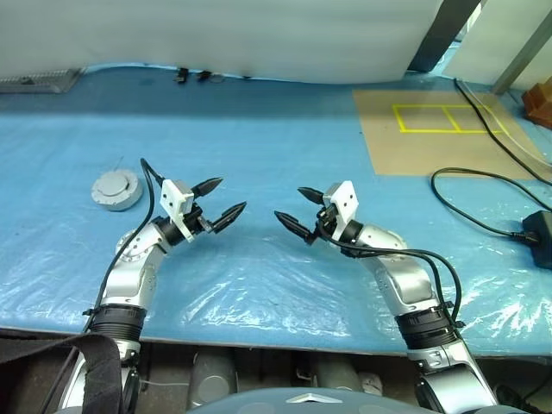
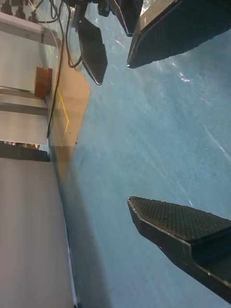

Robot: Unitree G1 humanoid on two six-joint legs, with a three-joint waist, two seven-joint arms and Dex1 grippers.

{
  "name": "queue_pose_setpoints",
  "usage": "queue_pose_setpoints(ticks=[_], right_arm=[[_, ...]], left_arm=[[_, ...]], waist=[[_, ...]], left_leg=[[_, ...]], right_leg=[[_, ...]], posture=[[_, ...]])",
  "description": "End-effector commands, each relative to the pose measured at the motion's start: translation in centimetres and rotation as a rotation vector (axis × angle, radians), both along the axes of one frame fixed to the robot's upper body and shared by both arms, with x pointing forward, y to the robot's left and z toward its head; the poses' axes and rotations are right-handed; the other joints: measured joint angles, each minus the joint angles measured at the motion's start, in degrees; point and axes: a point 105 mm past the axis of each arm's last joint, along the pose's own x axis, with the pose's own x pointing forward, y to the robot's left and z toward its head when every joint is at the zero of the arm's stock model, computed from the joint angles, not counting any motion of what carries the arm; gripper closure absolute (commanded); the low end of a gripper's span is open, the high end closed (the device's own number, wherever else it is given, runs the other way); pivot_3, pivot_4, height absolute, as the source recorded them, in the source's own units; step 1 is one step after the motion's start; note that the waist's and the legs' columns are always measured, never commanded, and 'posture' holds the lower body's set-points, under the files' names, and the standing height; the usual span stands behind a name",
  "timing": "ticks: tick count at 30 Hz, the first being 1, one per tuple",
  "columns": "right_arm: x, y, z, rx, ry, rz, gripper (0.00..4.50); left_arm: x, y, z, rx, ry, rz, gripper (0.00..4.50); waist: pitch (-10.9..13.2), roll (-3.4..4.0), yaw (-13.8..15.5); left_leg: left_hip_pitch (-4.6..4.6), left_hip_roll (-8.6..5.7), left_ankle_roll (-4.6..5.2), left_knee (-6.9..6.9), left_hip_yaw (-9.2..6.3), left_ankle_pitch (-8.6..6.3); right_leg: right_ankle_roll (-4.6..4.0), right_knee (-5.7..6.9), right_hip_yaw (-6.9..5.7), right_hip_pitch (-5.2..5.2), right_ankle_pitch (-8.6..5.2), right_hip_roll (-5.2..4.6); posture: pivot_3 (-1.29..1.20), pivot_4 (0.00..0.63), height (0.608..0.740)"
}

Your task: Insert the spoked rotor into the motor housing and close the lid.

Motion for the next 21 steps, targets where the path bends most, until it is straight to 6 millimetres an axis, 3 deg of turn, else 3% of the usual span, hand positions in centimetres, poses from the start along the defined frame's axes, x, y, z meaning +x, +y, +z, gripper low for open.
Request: queue_pose_setpoints(ticks=[1, 7, 21], right_arm=[[0.4, 0.1, 1.4, 0.010, -0.056, 0.012, 0.03], [0.6, 0.0, 1.2, -0.008, -0.060, 0.007, 0.03], [0.6, 0.2, 0.9, -0.025, -0.067, 0.009, 0.03]], left_arm=[[-0.4, 0.5, 0.0, 0.013, -0.017, 0.010, 0.00], [-0.4, 0.8, -0.9, 0.040, -0.007, 0.015, 0.00], [-0.3, 0.3, -0.7, 0.032, -0.001, -0.003, 0.00]], waist=[[0.0, 0.00, -0.1], [0.0, 0.00, 0.1], [0.0, 0.00, 0.1]], left_leg=[[-0.01, 0.01, 0.00, -0.01, 0.00, 0.00], [0.07, 0.00, 0.01, 0.02, 0.00, 0.00], [0.11, 0.00, 0.01, 0.01, 0.00, 0.00]], right_leg=[[0.00, 0.00, 0.00, 0.00, 0.00, 0.00], [0.00, 0.00, 0.00, 0.00, 0.00, 0.00], [0.00, 0.00, 0.00, 0.00, 0.00, 0.00]], posture=[[0.00, 0.150, 0.740], [0.00, 0.150, 0.740], [0.00, 0.150, 0.740]])
